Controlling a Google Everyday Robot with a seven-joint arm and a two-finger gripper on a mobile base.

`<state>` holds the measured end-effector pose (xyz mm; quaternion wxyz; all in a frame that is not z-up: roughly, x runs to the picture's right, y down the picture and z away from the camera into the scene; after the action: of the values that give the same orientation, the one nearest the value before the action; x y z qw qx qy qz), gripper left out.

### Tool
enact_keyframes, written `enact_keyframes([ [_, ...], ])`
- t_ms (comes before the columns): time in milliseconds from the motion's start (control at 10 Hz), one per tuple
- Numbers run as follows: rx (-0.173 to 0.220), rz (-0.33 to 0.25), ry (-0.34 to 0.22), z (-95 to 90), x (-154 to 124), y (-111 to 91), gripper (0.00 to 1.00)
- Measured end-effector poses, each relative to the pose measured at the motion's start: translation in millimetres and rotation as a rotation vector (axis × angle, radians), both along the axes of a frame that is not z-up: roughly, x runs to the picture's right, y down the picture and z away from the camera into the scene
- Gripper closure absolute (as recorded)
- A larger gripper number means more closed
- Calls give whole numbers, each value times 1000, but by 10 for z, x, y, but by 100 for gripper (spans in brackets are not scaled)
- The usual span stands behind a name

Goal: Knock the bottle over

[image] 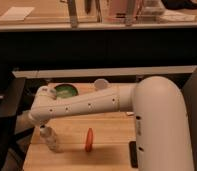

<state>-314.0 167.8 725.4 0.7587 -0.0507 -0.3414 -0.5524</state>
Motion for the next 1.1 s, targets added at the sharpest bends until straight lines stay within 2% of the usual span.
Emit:
enact_keyframes([
  [1100,-15,16,-2,-5,99,41,100],
])
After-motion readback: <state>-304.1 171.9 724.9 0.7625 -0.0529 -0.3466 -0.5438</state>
